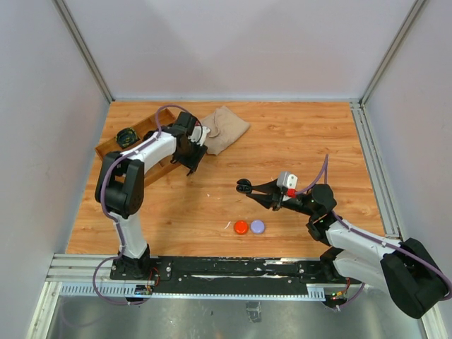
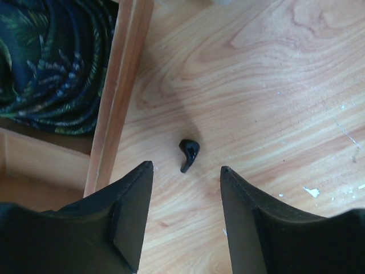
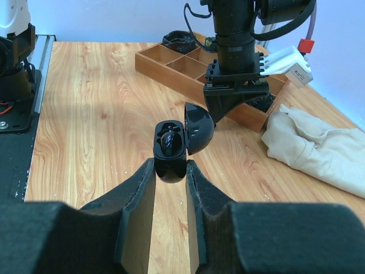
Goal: Insert the wireless bluetooth earbuds into the charging case
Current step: Pick up the earbud from the center of the board.
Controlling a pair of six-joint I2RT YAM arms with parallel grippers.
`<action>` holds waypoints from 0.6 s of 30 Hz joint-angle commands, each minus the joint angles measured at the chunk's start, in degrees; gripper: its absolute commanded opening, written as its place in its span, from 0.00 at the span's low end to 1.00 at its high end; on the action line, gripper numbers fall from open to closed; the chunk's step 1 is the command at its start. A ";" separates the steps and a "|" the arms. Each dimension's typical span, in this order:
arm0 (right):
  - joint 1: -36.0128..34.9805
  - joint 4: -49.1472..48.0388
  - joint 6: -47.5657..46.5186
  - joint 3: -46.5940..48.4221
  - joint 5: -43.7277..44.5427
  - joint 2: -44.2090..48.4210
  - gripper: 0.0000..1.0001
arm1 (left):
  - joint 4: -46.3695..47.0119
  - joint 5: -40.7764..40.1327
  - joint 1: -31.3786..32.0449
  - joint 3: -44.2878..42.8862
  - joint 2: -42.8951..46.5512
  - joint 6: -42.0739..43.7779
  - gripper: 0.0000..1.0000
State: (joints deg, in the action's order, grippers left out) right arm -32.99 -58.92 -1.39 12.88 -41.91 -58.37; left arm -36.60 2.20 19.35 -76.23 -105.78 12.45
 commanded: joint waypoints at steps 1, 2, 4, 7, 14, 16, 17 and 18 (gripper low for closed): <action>-0.63 -0.69 -0.90 0.04 -0.04 0.72 0.01 | -2.46 -0.23 -0.11 -3.19 -2.51 3.48 0.55; -0.66 -0.46 -0.95 0.18 -0.26 0.64 0.01 | -2.53 -0.33 -0.12 -3.40 -2.99 3.74 0.55; -0.65 -0.09 -0.98 0.37 -0.35 0.55 0.01 | -2.56 -0.81 -0.14 -3.61 -3.69 3.97 0.50; -0.75 0.03 -1.14 0.43 -0.29 0.34 0.01 | -2.52 -0.67 -0.08 -4.07 -4.76 3.91 0.47; -0.79 0.69 -1.55 0.63 -0.23 0.05 0.01 | -2.47 -0.21 -0.04 -4.48 -6.81 3.53 0.41; -0.80 0.90 -1.67 0.65 -0.11 0.02 0.01 | -2.35 -0.24 -0.07 -4.69 -7.42 3.34 0.40; -0.83 0.99 -1.75 0.65 -0.06 0.01 0.01 | -2.27 -0.26 -0.05 -4.90 -7.81 3.18 0.37; -0.91 1.19 -1.77 0.65 0.05 -0.05 0.01 | -2.28 -0.19 -0.03 -5.29 -8.17 3.06 0.36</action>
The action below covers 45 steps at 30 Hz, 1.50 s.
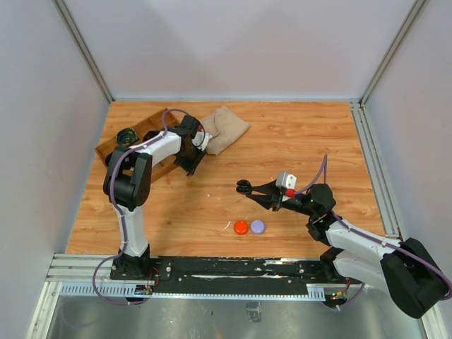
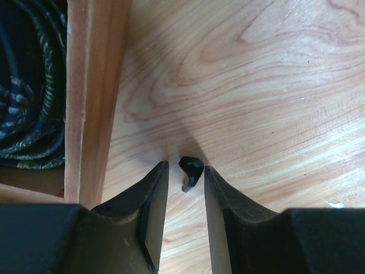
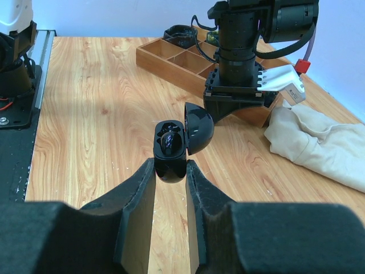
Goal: Insert the wireless bluetooth earbuds into the charging case
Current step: Pick up the earbud from the center of the board.
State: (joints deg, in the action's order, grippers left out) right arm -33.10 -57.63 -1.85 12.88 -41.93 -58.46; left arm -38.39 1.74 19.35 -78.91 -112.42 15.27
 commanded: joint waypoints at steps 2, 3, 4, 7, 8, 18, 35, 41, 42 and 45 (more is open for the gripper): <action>-0.80 0.21 -1.48 0.74 0.18 0.06 0.01 | -0.61 0.30 -0.04 -3.05 -2.19 -0.07 0.36; -0.82 0.29 -1.57 0.76 0.18 0.09 0.01 | -0.56 0.26 0.01 -3.13 -2.49 -0.20 0.36; -0.77 0.38 -1.62 0.77 0.18 0.17 0.01 | -0.55 0.13 0.02 -3.05 -2.61 -0.21 0.36; -0.78 0.66 -1.67 0.83 0.18 0.12 0.01 | -0.58 -0.01 0.11 -2.38 -2.54 -0.20 0.36; -0.77 0.67 -1.67 0.83 0.18 0.08 0.01 | -0.55 -0.18 0.15 -2.21 -2.46 -0.23 0.35; -0.80 1.99 -2.08 1.20 0.32 0.23 0.01 | -0.58 -0.69 0.90 -1.57 -3.24 -1.92 0.33; -0.94 0.95 -1.93 1.18 1.26 -0.04 0.01 | 8.22 -3.24 1.90 6.57 9.66 -15.55 0.12; -1.44 1.36 -2.89 1.52 2.41 -0.28 0.01 | 14.54 -5.06 3.34 12.06 18.78 -21.41 0.13; -1.59 1.75 -3.14 1.65 2.77 -0.13 0.01 | 15.57 -4.93 3.61 13.20 20.42 -22.32 0.13; -2.12 3.56 -4.12 2.27 4.21 0.54 0.01 | 18.12 -5.19 4.89 16.49 25.03 -24.65 0.13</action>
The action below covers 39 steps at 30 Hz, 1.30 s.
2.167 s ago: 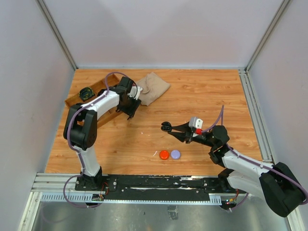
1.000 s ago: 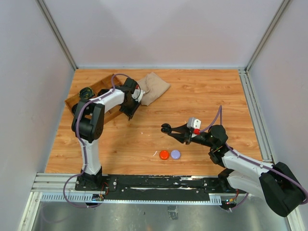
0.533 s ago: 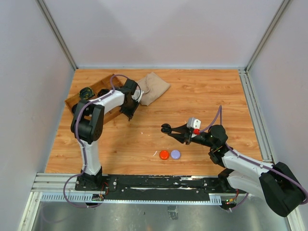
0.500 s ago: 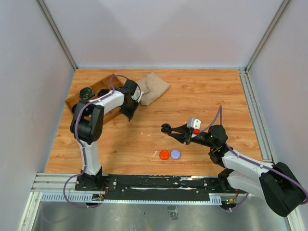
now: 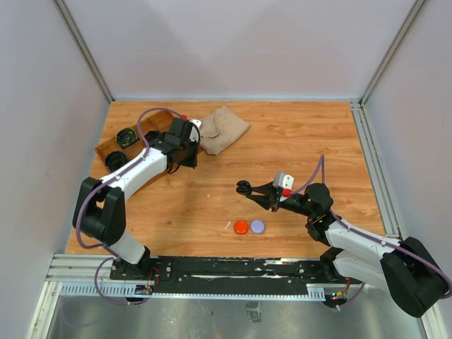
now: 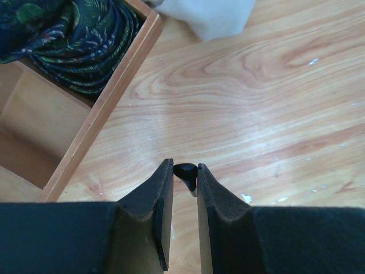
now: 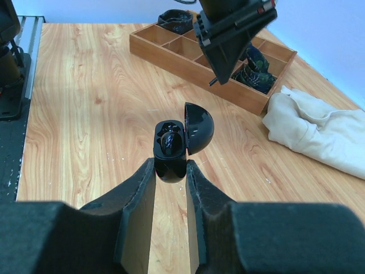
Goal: Insert the wireless bluetooth earbuds into the charging case
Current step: Pick up the earbud from the center of the board, then place the earbud in the charging case.
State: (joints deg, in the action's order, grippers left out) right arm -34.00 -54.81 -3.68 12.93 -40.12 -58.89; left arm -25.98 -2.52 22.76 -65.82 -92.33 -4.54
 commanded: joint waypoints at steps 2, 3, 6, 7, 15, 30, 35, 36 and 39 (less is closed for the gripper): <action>-1.77 1.59 -2.92 2.66 3.25 1.23 0.02 | 7.24 -2.09 2.81 5.08 8.22 -6.14 0.13; -1.96 1.91 -3.11 2.99 3.54 1.26 0.02 | 8.09 -2.70 3.53 5.95 9.61 -6.71 0.13; -2.29 2.53 -3.51 3.81 4.60 1.00 0.03 | 10.76 -4.87 6.43 8.28 13.30 -9.10 0.13; -2.35 2.58 -3.52 4.16 4.88 0.98 0.03 | 11.51 -5.90 7.63 8.89 14.57 -9.88 0.13; -3.02 2.77 -3.52 5.97 7.18 1.90 0.03 | 17.04 -13.06 16.12 13.11 24.33 -14.10 0.12; -3.63 0.63 -2.73 6.17 11.71 3.15 0.02 | 27.38 -23.62 30.34 18.52 33.35 -14.03 0.11; -3.67 -0.42 -2.58 5.73 12.91 2.93 0.02 | 30.84 -26.12 34.31 19.80 34.03 -15.01 0.11; -3.68 -0.78 -2.44 5.64 12.95 2.78 0.02 | 31.92 -26.50 34.89 20.34 34.13 -15.07 0.11; -3.70 -1.54 -2.21 5.36 13.10 2.47 0.02 | 34.49 -27.06 35.95 21.71 34.59 -15.37 0.11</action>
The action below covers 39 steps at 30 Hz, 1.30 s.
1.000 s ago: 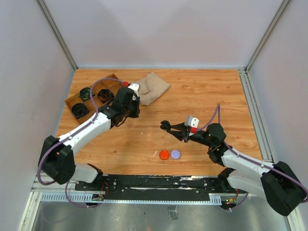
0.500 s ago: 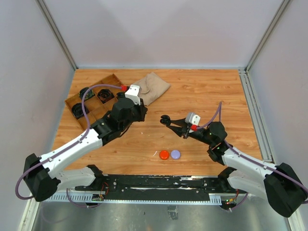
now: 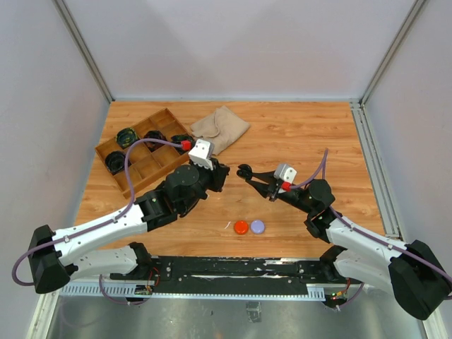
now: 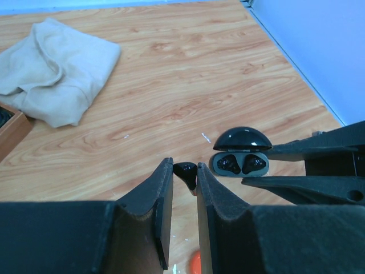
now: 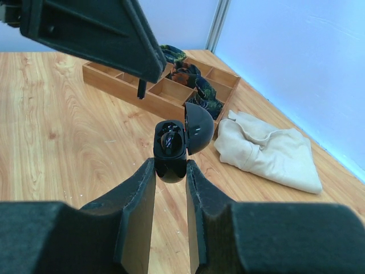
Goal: Insert the wireless bluetooth earbuds into the charging case
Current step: Place the earbud in the charging case.
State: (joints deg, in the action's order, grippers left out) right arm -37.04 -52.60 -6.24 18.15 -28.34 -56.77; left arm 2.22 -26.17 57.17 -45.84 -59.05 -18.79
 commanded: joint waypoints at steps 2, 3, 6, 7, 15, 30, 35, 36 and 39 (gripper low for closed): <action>-0.60 -3.95 0.43 0.13 1.35 0.28 0.02 | 7.30 -3.11 1.98 1.89 1.03 -1.17 0.11; -0.60 -4.09 0.52 0.13 1.35 0.26 0.02 | 7.66 -3.04 2.21 1.74 0.84 -1.10 0.11; -0.62 -4.34 0.68 0.14 1.44 0.22 0.02 | 8.84 -3.51 2.91 1.79 0.35 -0.95 0.11; -0.65 -4.45 0.70 0.14 1.38 0.25 0.02 | 9.56 -3.53 3.09 1.93 0.34 -0.95 0.11; -0.59 -5.12 1.14 -0.31 1.44 0.25 0.01 | 12.51 -2.95 4.05 1.67 -1.64 -1.48 0.11; -0.62 -6.20 1.84 -0.83 1.64 0.42 0.01 | 18.05 -3.37 5.39 3.38 -4.48 -0.54 0.11; -0.61 -6.21 2.02 -0.92 1.36 0.59 0.01 | 19.82 -3.99 5.50 3.77 -4.92 -0.05 0.11; -0.66 -6.20 2.08 -0.99 1.28 0.67 0.01 | 20.04 -4.11 5.46 3.78 -4.96 0.08 0.11; -0.67 -6.13 2.11 -1.08 1.26 0.87 0.01 | 20.45 -4.07 5.56 3.68 -5.48 0.40 0.11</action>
State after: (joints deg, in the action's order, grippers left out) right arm -37.04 -55.83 -4.69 17.72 -27.33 -56.88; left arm 18.94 -28.51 62.02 -42.59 -64.03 -19.35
